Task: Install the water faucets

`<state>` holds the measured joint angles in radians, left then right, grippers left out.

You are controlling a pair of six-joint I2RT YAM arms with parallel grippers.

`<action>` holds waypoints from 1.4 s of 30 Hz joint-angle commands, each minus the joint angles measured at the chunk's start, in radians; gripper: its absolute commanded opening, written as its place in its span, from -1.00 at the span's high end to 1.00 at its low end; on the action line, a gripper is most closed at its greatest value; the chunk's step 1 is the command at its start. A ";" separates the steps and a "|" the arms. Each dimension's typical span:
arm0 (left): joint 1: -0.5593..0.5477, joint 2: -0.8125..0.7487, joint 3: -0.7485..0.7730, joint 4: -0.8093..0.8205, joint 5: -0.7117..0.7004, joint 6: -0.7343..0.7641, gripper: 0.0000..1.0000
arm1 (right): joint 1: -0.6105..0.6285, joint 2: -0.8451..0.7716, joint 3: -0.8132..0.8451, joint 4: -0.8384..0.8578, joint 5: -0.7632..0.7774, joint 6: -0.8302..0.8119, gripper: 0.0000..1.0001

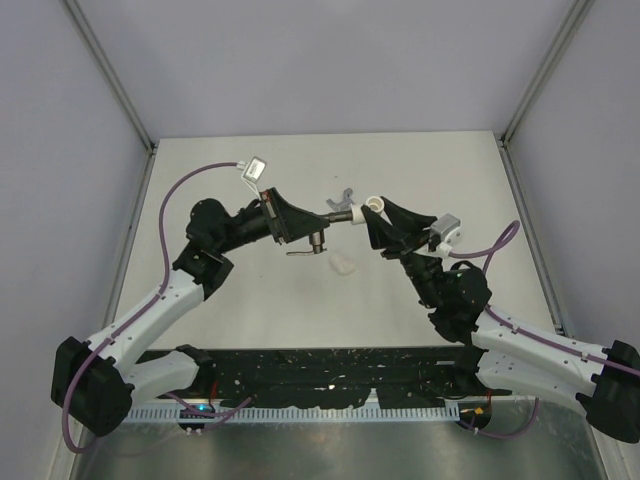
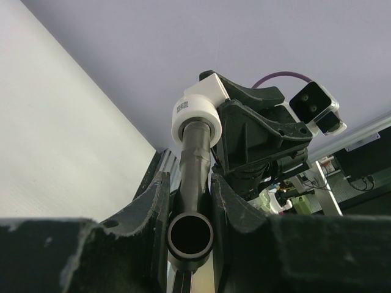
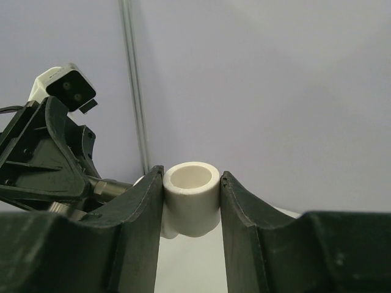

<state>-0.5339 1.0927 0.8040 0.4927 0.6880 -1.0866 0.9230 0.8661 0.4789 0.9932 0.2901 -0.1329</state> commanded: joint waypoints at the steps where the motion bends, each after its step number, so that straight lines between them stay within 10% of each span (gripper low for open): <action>1: -0.011 -0.031 0.043 0.018 -0.002 0.027 1.00 | 0.013 0.002 0.055 0.015 -0.019 -0.011 0.90; 42: -0.049 -0.123 0.119 -0.270 0.028 0.568 1.00 | 0.030 0.037 0.224 -0.304 -0.135 0.079 0.90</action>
<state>-0.5667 0.9882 0.8616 0.2581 0.6342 -0.6430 0.9356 0.8902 0.6464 0.7090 0.2676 -0.0963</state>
